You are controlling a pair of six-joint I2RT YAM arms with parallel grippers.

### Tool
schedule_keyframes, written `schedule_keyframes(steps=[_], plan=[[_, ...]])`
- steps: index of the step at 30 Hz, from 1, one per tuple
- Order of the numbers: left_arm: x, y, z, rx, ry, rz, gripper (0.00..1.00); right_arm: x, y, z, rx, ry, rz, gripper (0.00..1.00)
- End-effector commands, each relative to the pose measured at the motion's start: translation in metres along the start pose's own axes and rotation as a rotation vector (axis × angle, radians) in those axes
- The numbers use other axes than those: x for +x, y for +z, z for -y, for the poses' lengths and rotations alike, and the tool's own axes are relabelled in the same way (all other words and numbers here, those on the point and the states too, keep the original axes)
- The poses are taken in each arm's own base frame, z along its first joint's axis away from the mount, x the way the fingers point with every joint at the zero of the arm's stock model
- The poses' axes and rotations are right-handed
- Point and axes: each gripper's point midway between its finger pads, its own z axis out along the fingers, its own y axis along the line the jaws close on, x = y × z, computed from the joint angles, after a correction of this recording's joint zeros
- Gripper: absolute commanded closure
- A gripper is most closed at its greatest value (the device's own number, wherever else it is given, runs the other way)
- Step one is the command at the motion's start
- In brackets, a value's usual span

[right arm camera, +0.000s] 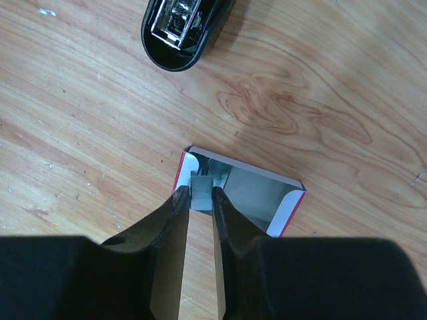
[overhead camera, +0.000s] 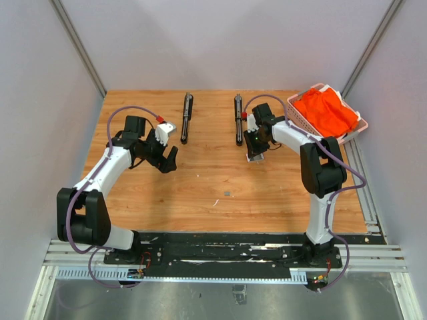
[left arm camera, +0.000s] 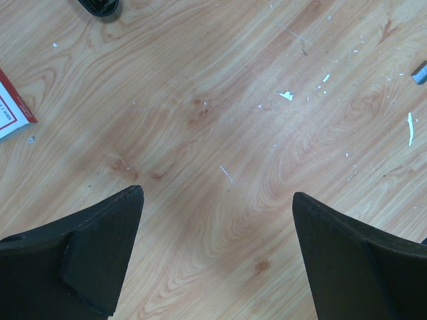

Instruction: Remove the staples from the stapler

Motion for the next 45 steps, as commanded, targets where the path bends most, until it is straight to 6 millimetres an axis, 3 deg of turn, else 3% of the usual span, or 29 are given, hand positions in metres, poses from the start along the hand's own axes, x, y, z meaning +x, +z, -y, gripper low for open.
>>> schedule_keyframes(steps=[1,34,36,45], plan=[[-0.006,-0.001,-0.003,0.003,0.017,0.027,0.02,0.004,0.002,0.006,0.016,0.017,-0.010,0.78],[-0.004,0.001,-0.003,0.005,0.014,0.021,0.02,-0.001,-0.007,-0.006,-0.036,0.023,0.028,0.80],[-0.004,0.001,-0.003,0.006,0.013,0.022,0.02,-0.008,-0.017,-0.008,-0.037,0.017,0.056,0.80],[-0.004,0.002,-0.003,0.009,0.014,0.021,0.02,-0.013,-0.022,-0.014,-0.064,0.012,0.083,0.79]])
